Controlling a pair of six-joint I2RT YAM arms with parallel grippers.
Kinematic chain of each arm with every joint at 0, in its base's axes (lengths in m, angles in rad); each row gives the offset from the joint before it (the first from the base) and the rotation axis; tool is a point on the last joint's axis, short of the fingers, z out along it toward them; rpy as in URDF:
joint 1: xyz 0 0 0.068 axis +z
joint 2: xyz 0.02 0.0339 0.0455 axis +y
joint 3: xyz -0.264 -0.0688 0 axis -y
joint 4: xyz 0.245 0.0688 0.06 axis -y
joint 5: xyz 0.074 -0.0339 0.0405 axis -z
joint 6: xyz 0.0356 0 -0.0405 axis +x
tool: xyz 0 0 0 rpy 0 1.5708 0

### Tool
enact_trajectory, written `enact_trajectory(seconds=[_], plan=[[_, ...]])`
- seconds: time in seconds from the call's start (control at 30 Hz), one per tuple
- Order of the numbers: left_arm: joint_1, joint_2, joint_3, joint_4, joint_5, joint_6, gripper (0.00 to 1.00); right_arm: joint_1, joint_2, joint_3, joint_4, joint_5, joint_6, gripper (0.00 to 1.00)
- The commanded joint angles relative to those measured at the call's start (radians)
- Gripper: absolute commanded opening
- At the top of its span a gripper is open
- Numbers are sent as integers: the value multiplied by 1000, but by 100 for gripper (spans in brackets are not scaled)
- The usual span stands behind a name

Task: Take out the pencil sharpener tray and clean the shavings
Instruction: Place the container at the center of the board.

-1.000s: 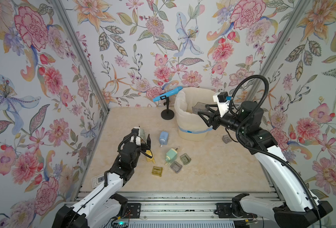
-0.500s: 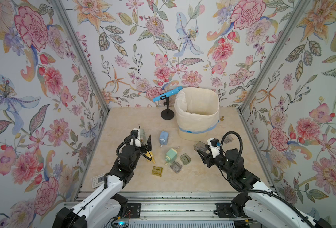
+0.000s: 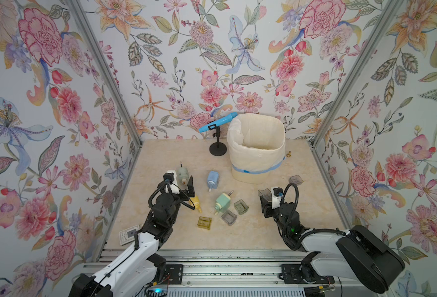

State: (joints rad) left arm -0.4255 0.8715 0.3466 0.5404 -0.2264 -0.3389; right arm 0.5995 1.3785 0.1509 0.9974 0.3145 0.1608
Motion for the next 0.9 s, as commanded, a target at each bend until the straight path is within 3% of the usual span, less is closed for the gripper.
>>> enact_trajectory(seconds=[0.0, 0.17, 0.33, 0.47, 0.53, 0.6, 0.77, 0.87], plan=[[28, -32, -19, 13, -42, -47, 100, 18, 140, -4, 296, 61, 42, 52], [73, -69, 7, -49, -68, -43, 100, 40, 345, 5, 465, 127, 73, 57], [123, -79, 35, -92, -76, -35, 100, 98, 477, 36, 547, 171, 71, 69], [155, -68, 60, -119, -81, -38, 100, 124, 491, 27, 577, 210, 54, 91], [173, -62, 75, -134, -81, -36, 100, 129, 446, 9, 564, 228, 60, 100], [192, -60, 91, -148, -83, -26, 100, 133, 348, -10, 480, 242, 65, 100], [274, -44, 129, -182, -80, -6, 100, 138, -48, 19, -22, 272, 71, 100], [353, -8, 149, -199, -42, -5, 100, 116, -294, 28, -230, 281, 7, 100]])
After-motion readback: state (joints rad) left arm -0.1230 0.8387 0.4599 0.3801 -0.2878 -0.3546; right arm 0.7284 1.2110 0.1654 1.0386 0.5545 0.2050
